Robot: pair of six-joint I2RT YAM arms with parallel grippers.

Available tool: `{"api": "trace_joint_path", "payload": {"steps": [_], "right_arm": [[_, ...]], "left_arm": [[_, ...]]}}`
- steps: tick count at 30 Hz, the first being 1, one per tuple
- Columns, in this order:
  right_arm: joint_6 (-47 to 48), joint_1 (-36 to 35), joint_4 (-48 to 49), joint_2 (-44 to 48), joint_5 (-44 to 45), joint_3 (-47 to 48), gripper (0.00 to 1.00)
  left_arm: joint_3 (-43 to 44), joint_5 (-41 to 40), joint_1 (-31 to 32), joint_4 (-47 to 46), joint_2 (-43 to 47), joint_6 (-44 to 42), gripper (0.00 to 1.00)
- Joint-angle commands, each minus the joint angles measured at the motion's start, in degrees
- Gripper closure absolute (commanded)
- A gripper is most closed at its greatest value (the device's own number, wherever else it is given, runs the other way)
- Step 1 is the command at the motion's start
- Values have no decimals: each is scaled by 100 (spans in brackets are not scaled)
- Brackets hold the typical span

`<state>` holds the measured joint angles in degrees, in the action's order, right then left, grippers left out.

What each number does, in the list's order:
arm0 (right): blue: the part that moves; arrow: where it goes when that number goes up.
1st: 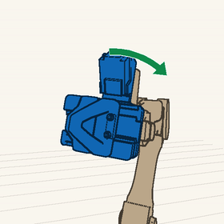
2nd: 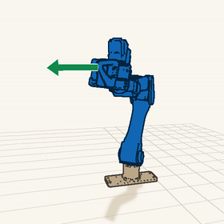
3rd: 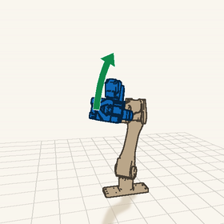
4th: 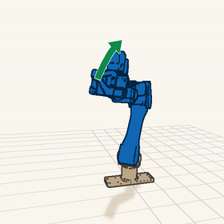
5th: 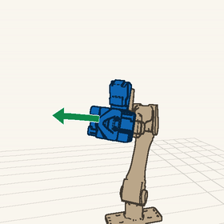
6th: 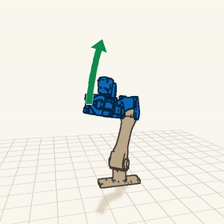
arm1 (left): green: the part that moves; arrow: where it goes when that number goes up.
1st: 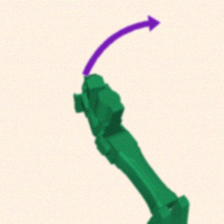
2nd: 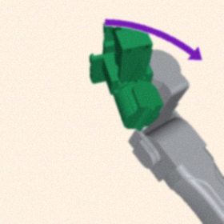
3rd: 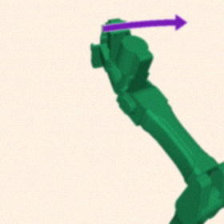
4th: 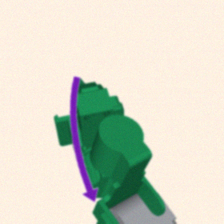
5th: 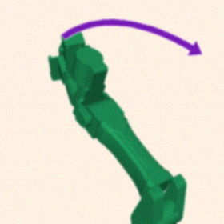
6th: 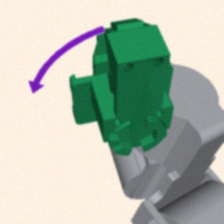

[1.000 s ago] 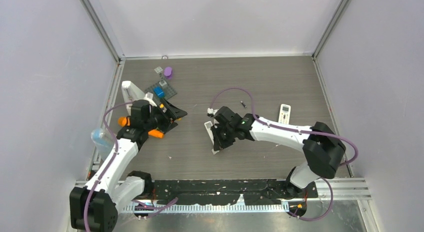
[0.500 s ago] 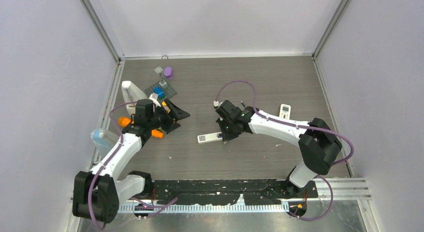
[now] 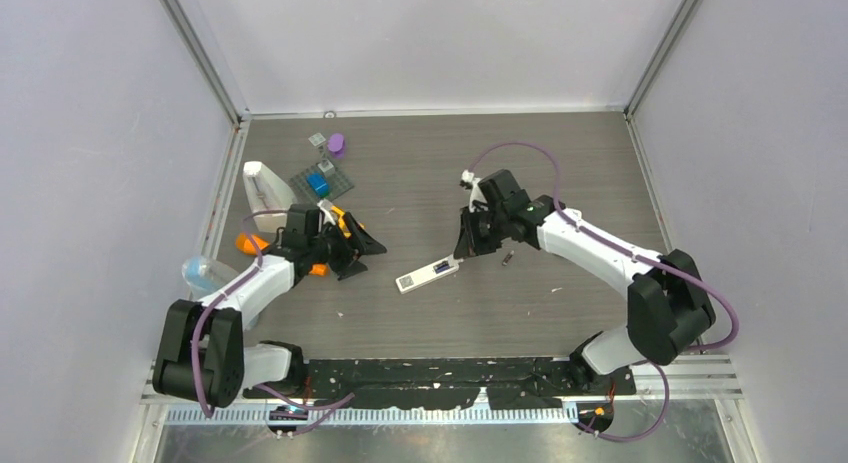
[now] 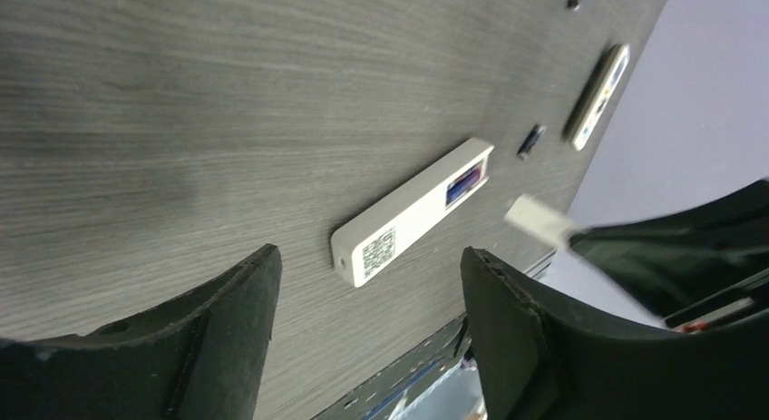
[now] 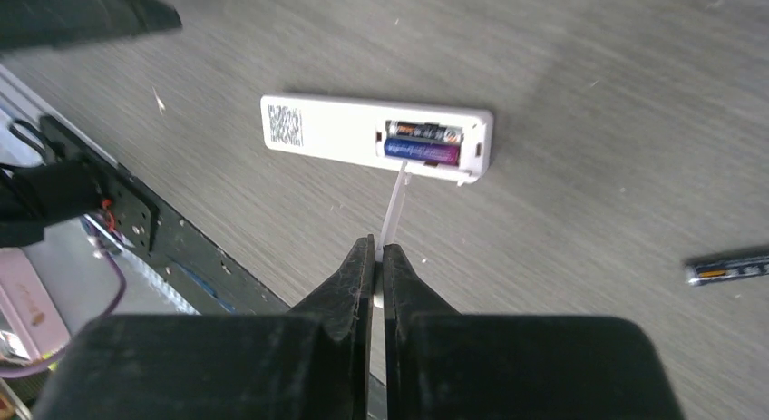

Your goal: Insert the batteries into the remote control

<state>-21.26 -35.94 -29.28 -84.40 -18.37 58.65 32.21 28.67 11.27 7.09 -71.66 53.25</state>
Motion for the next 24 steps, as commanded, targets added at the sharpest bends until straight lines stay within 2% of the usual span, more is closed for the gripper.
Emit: {"api": "trace_joint_path", "payload": {"steps": [1, 2, 5, 7, 13, 24], "right_arm": [[-18, 406, 342, 72, -504, 23, 95], [-32, 444, 312, 11, -288, 61, 95], [50, 500, -87, -242, 291, 243, 95], [84, 492, -243, -436, 588, 333, 95], [204, 485, -430, -680, 1009, 406, 95], [285, 369, -85, -781, 304, 298, 95]], "left_arm": [[-105, 81, 193, 168, -18, -393, 34], [-102, 10, 252, 296, -26, -480, 40], [-41, -238, 539, 508, -79, -869, 68], [51, -597, 814, 733, -137, -1221, 76], [161, -1472, 1351, 996, -455, -1298, 84], [420, -1245, 1387, 578, -1070, -974, 84]]}}
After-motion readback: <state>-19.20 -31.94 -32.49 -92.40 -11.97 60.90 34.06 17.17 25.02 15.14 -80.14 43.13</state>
